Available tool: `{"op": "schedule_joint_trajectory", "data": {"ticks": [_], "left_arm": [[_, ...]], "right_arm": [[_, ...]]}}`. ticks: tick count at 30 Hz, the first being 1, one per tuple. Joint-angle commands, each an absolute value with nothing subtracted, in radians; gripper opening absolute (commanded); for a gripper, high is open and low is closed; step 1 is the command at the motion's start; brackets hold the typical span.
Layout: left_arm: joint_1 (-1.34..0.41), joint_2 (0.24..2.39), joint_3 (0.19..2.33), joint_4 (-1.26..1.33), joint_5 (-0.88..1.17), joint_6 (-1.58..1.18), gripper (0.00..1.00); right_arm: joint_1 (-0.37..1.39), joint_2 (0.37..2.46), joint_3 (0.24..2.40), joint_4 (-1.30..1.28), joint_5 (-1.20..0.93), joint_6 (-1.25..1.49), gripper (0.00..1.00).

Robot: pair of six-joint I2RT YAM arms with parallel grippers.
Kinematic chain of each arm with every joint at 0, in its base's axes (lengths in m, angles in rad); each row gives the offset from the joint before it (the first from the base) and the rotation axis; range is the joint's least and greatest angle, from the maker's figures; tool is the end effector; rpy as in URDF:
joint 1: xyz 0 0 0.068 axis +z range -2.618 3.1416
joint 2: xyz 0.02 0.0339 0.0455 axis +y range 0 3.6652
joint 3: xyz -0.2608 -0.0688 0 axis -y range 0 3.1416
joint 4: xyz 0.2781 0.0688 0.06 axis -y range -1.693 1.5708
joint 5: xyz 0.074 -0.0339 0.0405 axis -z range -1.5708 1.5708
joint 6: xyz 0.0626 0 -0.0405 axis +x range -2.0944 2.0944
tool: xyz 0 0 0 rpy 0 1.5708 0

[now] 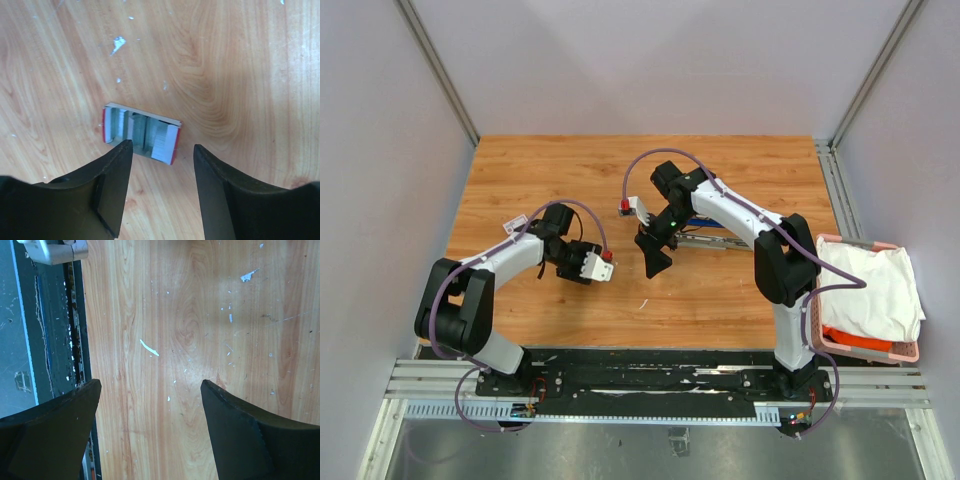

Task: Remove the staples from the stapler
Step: Adjust the stapler in the staple box.

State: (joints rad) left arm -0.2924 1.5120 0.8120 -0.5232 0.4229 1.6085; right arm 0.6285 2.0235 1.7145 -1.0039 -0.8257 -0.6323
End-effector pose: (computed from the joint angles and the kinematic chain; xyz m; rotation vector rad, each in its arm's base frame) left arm 0.2805 -0.1113 0.1173 2.1794 1.4362 -0.1629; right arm 0.3345 0.3000 0.2080 -1.6879 2.0570 1.1630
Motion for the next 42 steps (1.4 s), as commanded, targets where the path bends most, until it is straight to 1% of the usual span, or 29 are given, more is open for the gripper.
{"op": "schedule_joint_trajectory", "data": {"ticks": [1,3,5,6,14,22,29,42], "left_arm": [[-0.296,1.494,0.876,-0.567,0.465,1.581,0.56],[-0.292,1.491,0.884,-0.57,0.476,1.577,0.55],[-0.291,1.495,0.887,-0.59,0.485,1.595,0.5],[-0.291,1.5,0.888,-0.604,0.489,1.607,0.49],[-0.291,1.593,0.926,-0.635,0.454,1.633,0.5],[-0.291,1.633,0.966,-0.658,0.442,1.639,0.5],[-0.293,1.664,0.999,-0.716,0.437,1.655,0.51],[-0.293,1.677,1.021,-0.741,0.423,1.656,0.51]], "right_arm": [[0.637,2.037,1.735,-1.032,-0.815,-0.639,0.83],[0.638,2.041,1.739,-1.028,-0.805,-0.625,0.84],[0.638,2.045,1.742,-1.023,-0.796,-0.618,0.84],[0.638,2.046,1.744,-1.022,-0.796,-0.617,0.84],[0.638,2.047,1.742,-1.022,-0.799,-0.617,0.84],[0.638,2.057,1.743,-1.024,-0.801,-0.618,0.84],[0.638,2.058,1.743,-1.025,-0.801,-0.619,0.84],[0.637,2.055,1.745,-1.024,-0.798,-0.617,0.84]]}}
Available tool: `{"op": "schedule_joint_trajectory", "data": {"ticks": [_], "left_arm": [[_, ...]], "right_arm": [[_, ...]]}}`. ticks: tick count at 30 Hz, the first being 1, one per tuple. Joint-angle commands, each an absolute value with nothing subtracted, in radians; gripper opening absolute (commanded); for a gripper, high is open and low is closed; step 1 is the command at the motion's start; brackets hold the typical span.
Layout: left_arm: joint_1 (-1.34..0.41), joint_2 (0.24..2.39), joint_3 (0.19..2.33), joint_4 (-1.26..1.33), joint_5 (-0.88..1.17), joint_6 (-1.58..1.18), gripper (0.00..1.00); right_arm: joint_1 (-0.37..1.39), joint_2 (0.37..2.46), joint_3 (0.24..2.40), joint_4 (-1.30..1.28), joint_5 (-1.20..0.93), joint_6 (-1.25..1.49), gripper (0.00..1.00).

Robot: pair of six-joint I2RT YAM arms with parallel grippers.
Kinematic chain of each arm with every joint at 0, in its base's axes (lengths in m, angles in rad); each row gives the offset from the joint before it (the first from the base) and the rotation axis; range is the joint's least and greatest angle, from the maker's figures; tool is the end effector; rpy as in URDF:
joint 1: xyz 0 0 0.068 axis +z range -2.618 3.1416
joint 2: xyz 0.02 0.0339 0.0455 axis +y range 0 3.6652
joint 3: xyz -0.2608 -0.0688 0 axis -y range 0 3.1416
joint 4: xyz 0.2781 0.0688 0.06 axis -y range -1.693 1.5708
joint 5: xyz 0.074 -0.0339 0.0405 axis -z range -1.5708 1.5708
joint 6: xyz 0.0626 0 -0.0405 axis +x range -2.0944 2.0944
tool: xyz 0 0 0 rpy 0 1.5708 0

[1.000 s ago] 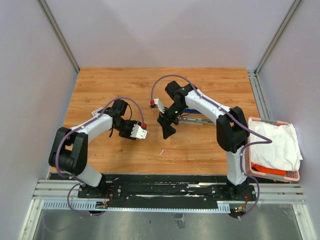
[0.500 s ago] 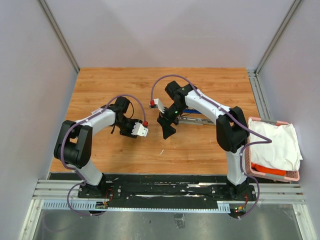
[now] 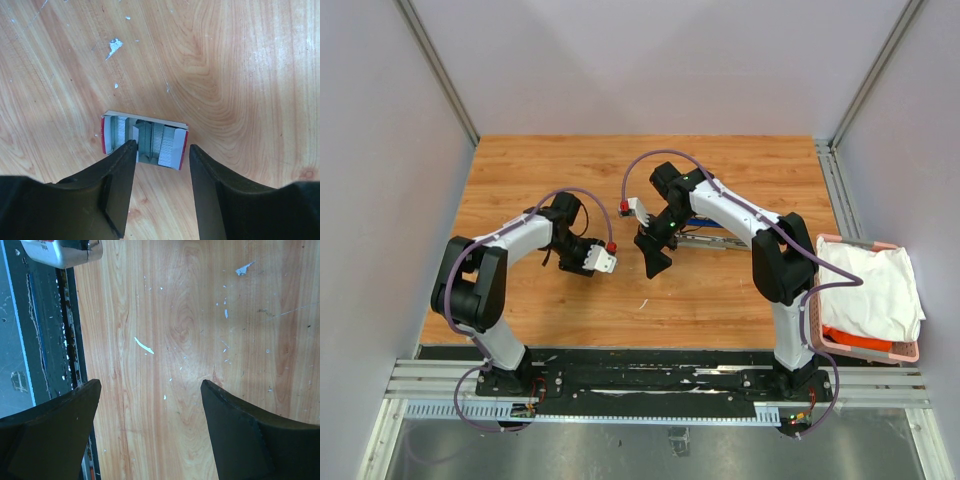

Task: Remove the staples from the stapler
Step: Adjust the stapler in the staple box.

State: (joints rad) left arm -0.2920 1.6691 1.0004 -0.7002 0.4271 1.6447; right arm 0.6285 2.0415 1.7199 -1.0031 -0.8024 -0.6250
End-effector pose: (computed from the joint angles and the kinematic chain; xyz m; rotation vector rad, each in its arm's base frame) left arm 0.3059 -0.1190 0.1194 2.2626 1.4840 -0.2860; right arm 0.3373 0.3008 0.2010 -1.6867 2.0894 1.1381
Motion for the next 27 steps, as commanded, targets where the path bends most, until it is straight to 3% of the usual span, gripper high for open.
{"op": "schedule_joint_trajectory", "data": {"ticks": [1,8,13,19,22,27], "left_arm": [[-0.293,1.67,1.018,-0.733,0.427,1.652,0.5],[-0.293,1.62,0.971,-0.665,0.469,1.627,0.31],[-0.293,1.599,0.95,-0.649,0.47,1.62,0.3],[-0.291,1.55,0.936,-0.601,0.459,1.581,0.36],[-0.291,1.553,0.94,-0.589,0.468,1.568,0.53],[-0.291,1.625,0.995,-0.638,0.465,1.583,0.62]], "right_arm": [[0.638,2.057,1.746,-1.024,-0.798,-0.615,0.84],[0.638,2.054,1.744,-1.022,-0.796,-0.617,0.84],[0.638,2.052,1.744,-1.024,-0.796,-0.617,0.84],[0.638,2.051,1.744,-1.024,-0.798,-0.617,0.84],[0.638,2.053,1.746,-1.025,-0.796,-0.617,0.84],[0.637,2.051,1.743,-1.024,-0.795,-0.616,0.84]]}}
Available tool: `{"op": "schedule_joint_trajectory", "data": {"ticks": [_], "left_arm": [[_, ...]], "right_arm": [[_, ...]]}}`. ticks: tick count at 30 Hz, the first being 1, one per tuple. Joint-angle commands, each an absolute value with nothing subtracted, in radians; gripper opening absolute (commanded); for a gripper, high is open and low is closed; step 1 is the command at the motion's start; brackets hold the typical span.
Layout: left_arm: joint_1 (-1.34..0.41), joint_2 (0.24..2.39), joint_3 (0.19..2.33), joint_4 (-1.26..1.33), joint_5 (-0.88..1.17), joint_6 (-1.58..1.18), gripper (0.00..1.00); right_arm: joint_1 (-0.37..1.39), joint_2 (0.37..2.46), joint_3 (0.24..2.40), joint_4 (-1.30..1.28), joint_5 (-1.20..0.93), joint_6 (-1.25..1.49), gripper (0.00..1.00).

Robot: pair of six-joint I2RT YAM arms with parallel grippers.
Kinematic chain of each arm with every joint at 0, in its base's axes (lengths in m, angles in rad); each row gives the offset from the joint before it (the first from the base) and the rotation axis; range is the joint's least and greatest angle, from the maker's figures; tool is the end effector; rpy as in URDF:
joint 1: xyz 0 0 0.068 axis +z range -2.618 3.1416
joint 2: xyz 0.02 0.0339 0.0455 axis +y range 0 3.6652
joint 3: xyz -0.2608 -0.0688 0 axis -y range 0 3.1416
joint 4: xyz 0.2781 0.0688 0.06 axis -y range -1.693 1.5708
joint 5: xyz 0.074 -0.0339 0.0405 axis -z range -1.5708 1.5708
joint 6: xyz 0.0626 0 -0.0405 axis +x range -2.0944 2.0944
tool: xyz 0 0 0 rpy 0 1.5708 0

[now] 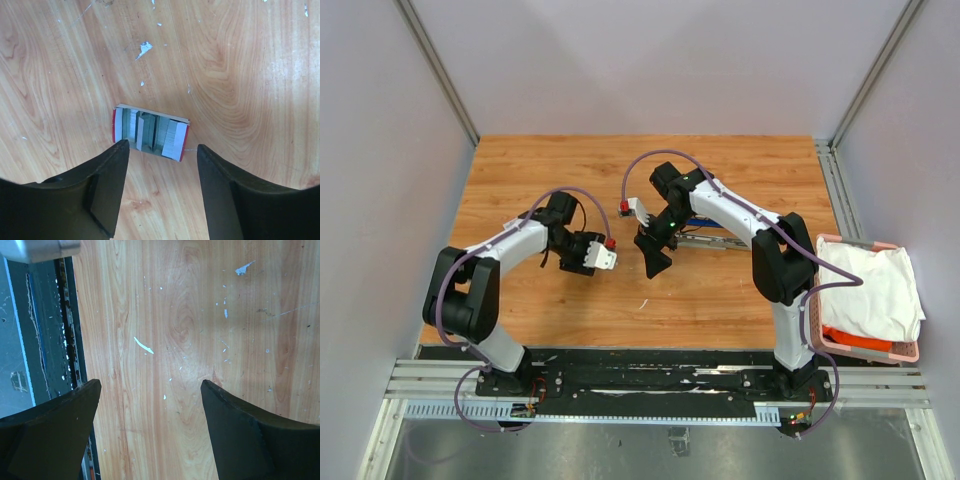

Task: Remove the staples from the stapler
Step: Adjust the stapler in the staple box.

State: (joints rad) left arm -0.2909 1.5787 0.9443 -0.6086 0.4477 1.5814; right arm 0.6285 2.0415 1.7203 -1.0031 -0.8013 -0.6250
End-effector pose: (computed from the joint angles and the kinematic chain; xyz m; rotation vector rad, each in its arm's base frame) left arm 0.3022 -0.1188 0.1343 2.1578 1.4668 -0.2149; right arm 0.3374 0.3008 0.2011 -1.6869 2.0896 1.1365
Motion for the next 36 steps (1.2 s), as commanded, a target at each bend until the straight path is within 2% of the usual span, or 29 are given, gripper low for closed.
{"op": "schedule_joint_trajectory", "data": {"ticks": [1,5,15,19,30,36], "left_arm": [[-0.291,1.644,1.012,-0.671,0.465,1.59,0.63],[-0.291,1.678,1.026,-0.693,0.457,1.611,0.66],[-0.293,1.697,1.021,-0.692,0.423,1.617,0.63],[-0.293,1.698,1.018,-0.684,0.436,1.609,0.53],[-0.293,1.638,0.959,-0.602,0.458,1.578,0.34],[-0.293,1.611,0.938,-0.582,0.46,1.566,0.34]], "right_arm": [[0.638,2.05,1.742,-1.025,-0.795,-0.618,0.84],[0.638,2.048,1.741,-1.024,-0.793,-0.618,0.84],[0.638,2.055,1.742,-1.022,-0.792,-0.618,0.84],[0.638,2.055,1.743,-1.023,-0.792,-0.618,0.84],[0.638,2.056,1.743,-1.023,-0.789,-0.617,0.84],[0.638,2.055,1.743,-1.024,-0.788,-0.617,0.84]]}}
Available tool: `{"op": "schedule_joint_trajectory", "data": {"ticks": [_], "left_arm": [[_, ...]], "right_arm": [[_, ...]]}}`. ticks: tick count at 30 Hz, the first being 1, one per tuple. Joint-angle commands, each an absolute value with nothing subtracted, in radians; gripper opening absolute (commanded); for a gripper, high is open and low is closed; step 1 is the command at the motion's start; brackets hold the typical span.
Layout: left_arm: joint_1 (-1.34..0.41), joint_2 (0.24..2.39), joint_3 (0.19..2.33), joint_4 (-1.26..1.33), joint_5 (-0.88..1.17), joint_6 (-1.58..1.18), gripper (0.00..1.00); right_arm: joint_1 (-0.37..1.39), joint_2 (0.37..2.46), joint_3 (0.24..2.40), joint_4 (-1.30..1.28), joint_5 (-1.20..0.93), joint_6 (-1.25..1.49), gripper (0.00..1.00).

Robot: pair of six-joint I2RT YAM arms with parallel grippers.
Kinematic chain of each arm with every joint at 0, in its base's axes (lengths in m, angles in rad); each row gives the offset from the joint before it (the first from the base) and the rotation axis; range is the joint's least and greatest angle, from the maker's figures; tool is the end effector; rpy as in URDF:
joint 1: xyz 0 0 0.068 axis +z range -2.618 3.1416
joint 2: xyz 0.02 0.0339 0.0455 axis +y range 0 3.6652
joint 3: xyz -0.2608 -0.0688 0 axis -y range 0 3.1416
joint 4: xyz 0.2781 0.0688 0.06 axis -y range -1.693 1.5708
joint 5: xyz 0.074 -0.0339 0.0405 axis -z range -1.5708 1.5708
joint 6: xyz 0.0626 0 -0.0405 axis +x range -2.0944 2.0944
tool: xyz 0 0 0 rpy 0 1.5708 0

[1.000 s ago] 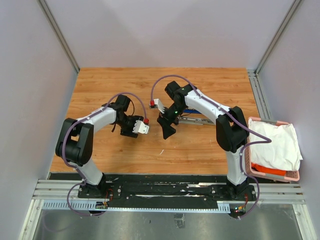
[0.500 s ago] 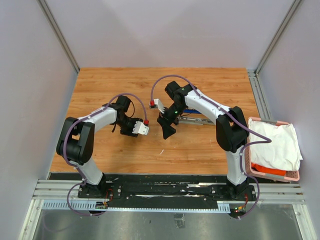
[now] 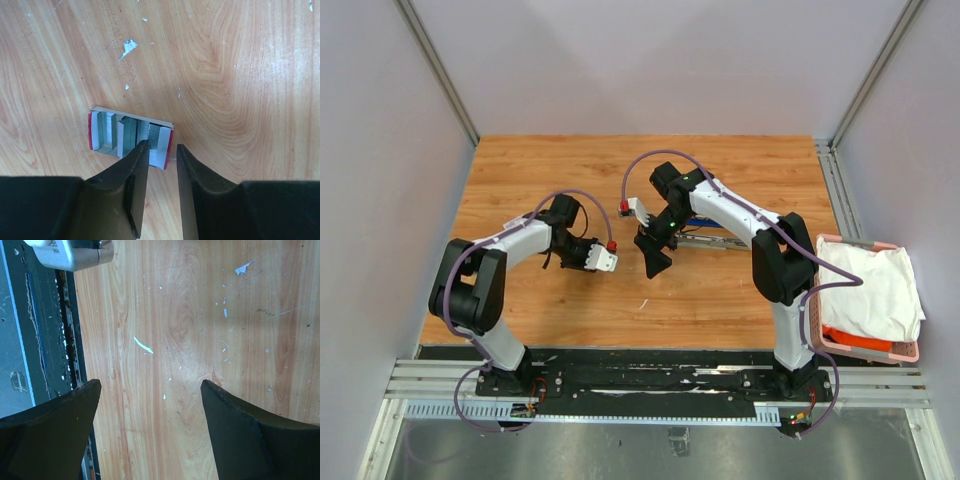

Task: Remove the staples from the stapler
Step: Adjust the stapler in the staple box.

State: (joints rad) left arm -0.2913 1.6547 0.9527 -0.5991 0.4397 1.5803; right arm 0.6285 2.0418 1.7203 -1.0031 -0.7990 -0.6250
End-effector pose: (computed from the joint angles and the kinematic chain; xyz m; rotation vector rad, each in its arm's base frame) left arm 0.3063 -0.1197 0.1137 2.1844 1.5095 -0.2578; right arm 0.3375 0.3008 0.2008 -1.6873 2.0911 1.1335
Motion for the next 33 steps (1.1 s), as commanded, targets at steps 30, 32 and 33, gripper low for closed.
{"op": "schedule_joint_trajectory", "data": {"ticks": [30,32,33], "left_arm": [[-0.293,1.655,0.973,-0.465,0.46,1.535,0.31],[-0.296,1.666,0.977,-0.474,0.454,1.543,0.31],[-0.295,1.669,0.977,-0.472,0.451,1.542,0.31]], "right_arm": [[0.634,2.05,1.745,-1.024,-0.772,-0.618,0.84],[0.63,2.051,1.744,-1.025,-0.772,-0.617,0.84],[0.63,2.051,1.744,-1.024,-0.772,-0.617,0.84]]}}
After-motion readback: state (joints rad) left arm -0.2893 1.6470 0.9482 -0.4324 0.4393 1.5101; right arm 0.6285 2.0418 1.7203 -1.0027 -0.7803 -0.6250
